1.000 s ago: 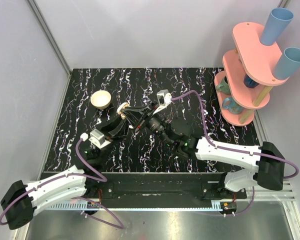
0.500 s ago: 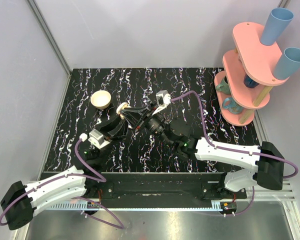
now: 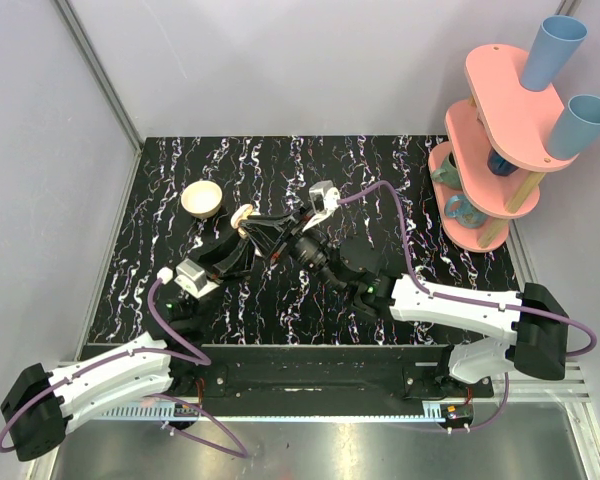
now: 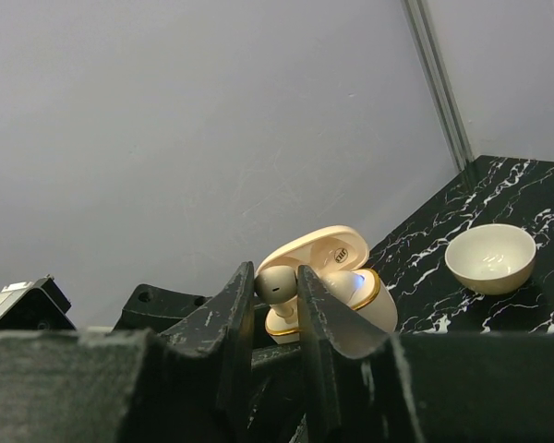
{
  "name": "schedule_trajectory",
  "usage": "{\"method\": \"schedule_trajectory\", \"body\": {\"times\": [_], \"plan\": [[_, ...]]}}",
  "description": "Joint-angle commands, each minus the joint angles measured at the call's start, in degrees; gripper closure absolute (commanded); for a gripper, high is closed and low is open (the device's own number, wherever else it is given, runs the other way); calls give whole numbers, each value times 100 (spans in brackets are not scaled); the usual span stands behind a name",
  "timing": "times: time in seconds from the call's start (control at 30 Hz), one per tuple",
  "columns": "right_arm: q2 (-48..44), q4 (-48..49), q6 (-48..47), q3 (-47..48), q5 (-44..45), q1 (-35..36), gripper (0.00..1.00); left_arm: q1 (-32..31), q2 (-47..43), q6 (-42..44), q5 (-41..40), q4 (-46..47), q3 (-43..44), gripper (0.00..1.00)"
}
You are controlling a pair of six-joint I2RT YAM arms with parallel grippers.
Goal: Insert the wireless bluetooth earbuds into the charging case
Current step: Insert the left earbud into the left side groove of the charging case.
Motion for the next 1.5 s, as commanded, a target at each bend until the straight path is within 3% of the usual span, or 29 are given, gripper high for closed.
{"method": "schedule_trajectory", "body": {"times": [0.0, 0.53, 0.7, 0.97, 1.17, 1.47], "plan": [[71, -278, -216, 357, 126, 31, 68, 4, -108, 4, 15, 537, 87, 100], [-69, -182, -374, 366, 82, 30, 53, 4, -161, -40, 41, 440, 61, 100], [-113, -226, -427, 410, 152, 30, 54, 4, -170, -58, 58, 405, 61, 100], [-140, -349, -471, 489, -50, 30, 72, 4, -161, -40, 15, 396, 43, 100], [-201, -261, -514, 454, -226, 30, 64, 4, -117, -23, 14, 423, 34, 100], [-333, -402, -699, 542, -278, 22, 64, 4, -91, 13, -38, 379, 17, 100]]}}
